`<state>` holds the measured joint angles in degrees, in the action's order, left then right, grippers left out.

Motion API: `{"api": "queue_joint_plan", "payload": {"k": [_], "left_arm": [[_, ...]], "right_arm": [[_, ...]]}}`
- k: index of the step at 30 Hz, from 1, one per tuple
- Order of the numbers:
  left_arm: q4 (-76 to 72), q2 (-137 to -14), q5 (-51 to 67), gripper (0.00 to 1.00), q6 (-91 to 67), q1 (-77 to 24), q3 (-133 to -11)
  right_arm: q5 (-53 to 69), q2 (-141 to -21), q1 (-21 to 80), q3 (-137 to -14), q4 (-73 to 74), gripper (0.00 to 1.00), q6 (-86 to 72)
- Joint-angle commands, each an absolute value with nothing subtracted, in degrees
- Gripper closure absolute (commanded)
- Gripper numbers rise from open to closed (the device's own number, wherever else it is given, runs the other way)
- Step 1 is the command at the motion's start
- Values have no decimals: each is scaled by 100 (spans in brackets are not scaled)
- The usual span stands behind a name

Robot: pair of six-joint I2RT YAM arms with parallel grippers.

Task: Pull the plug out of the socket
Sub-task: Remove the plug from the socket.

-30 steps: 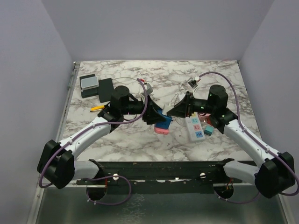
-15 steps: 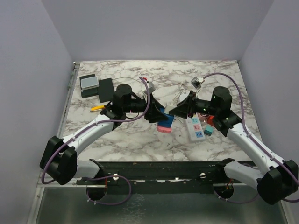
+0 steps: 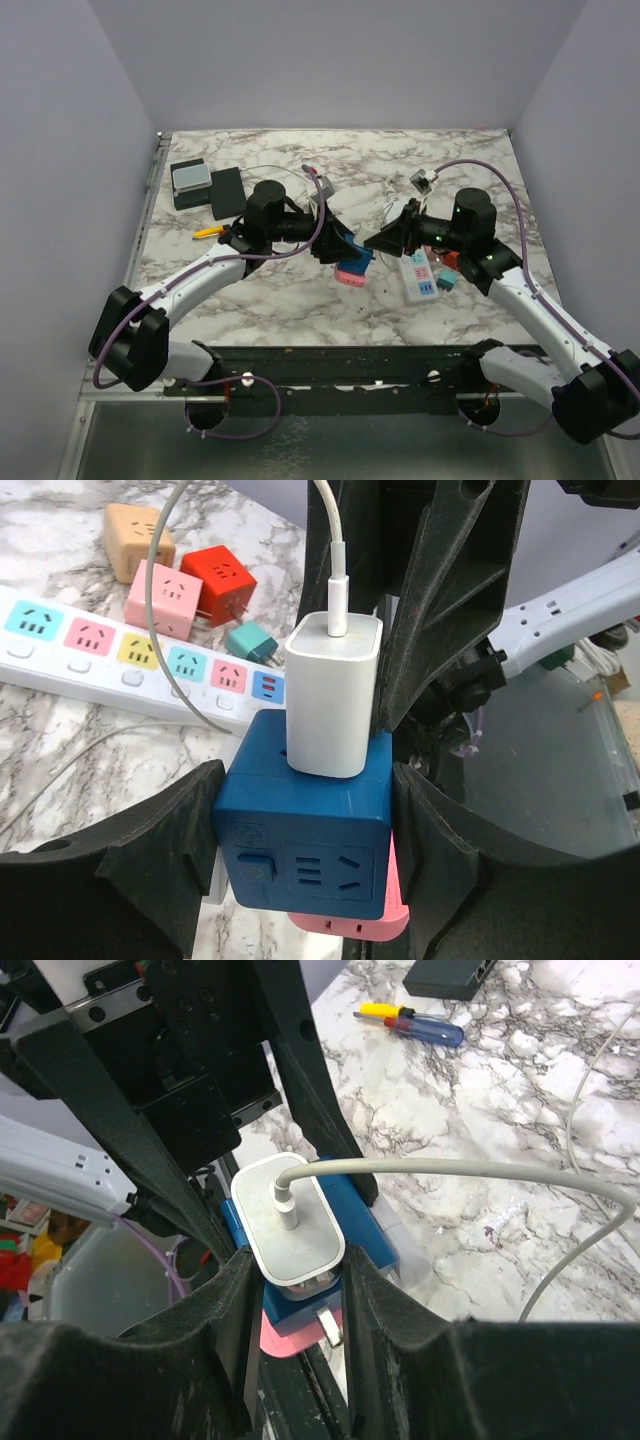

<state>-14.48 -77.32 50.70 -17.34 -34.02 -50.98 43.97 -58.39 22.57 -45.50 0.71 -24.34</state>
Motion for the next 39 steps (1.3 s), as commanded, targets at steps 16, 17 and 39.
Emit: {"api": "queue_joint_plan", "payload": {"k": [16, 17, 39], "left_arm": [[-697, -6867, 2488, 100, -1338, -3155, -4339], [-725, -6857, 2487, 100, -1353, -3160, -4322], [-871, -6883, 2674, 100, -1408, -3218, -4298]], "right_arm": [[3401, -6038, 2253, -4739, -566, 17, -3926], [3228, -6091, 2319, -4723, -577, 17, -3988], [1183, -8112, 3859, -5579, -398, 20, -4461]]}}
